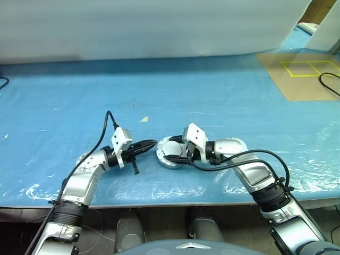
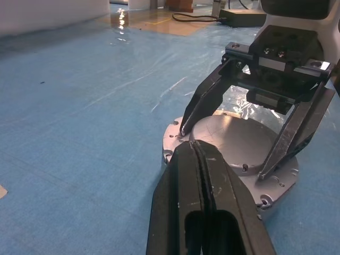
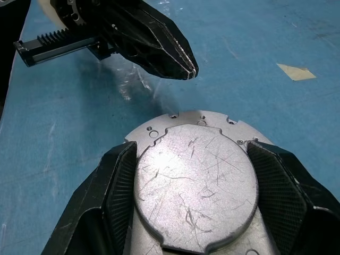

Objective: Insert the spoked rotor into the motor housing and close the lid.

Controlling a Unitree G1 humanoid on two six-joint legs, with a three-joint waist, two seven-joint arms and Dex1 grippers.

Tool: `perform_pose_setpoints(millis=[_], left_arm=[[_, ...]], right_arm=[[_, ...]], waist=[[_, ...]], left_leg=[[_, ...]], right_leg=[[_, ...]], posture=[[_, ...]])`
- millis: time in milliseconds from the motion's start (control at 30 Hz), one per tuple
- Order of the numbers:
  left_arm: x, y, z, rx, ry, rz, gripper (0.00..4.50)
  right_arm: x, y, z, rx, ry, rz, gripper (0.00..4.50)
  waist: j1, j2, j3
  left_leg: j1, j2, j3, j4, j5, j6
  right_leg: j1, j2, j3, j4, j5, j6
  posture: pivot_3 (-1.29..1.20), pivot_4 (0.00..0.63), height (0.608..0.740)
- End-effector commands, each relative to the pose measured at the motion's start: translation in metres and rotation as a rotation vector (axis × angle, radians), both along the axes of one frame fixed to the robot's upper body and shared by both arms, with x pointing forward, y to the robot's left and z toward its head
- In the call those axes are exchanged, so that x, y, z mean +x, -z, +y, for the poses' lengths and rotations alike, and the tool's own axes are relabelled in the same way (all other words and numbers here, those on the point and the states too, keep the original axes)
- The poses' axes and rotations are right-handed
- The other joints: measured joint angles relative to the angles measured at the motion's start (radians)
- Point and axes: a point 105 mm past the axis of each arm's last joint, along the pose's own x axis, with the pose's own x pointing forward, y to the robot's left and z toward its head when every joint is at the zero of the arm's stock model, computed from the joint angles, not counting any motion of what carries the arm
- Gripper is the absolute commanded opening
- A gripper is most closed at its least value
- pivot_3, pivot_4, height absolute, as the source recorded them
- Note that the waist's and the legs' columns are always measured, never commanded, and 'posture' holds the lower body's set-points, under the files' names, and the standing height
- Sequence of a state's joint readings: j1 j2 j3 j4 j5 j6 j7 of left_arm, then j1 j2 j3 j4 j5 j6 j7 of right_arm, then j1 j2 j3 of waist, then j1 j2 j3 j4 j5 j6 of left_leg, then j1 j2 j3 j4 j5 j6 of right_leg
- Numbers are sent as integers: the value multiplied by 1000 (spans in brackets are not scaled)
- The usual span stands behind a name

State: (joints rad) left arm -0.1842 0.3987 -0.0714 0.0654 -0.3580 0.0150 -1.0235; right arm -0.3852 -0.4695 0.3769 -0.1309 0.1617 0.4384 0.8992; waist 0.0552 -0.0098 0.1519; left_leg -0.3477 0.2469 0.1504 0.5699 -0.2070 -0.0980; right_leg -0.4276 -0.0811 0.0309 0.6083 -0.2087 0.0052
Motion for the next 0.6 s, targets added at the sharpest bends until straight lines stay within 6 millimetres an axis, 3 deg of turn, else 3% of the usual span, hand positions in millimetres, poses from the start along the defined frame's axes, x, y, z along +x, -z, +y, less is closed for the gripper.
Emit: perform_pose_setpoints(millis=[33, 167, 600], left_arm=[[1, -9, -1, -2, 8, -47, 0], [2, -9, -2, -4, 9, -49, 0], [-3, -6, -11, -13, 32, -19, 0]], right_arm=[[1, 34, -21, -136, 62, 66, 2937], [9, 28, -18, -96, 123, 70, 2937], [9, 37, -31, -168, 156, 101, 2937]], waist=[[0, 0, 0], [-1, 0, 0], [-2, 0, -2]], left_leg=[[0, 0, 0, 0, 0, 0], [0, 0, 0, 0, 0, 0], [2, -1, 0, 0, 0, 0]], right_leg=[[0, 0, 0, 0, 0, 0], [0, 0, 0, 0, 0, 0], [2, -1, 0, 0, 0, 0]], posture=[[0, 150, 740], [0, 150, 740], [0, 150, 740]])
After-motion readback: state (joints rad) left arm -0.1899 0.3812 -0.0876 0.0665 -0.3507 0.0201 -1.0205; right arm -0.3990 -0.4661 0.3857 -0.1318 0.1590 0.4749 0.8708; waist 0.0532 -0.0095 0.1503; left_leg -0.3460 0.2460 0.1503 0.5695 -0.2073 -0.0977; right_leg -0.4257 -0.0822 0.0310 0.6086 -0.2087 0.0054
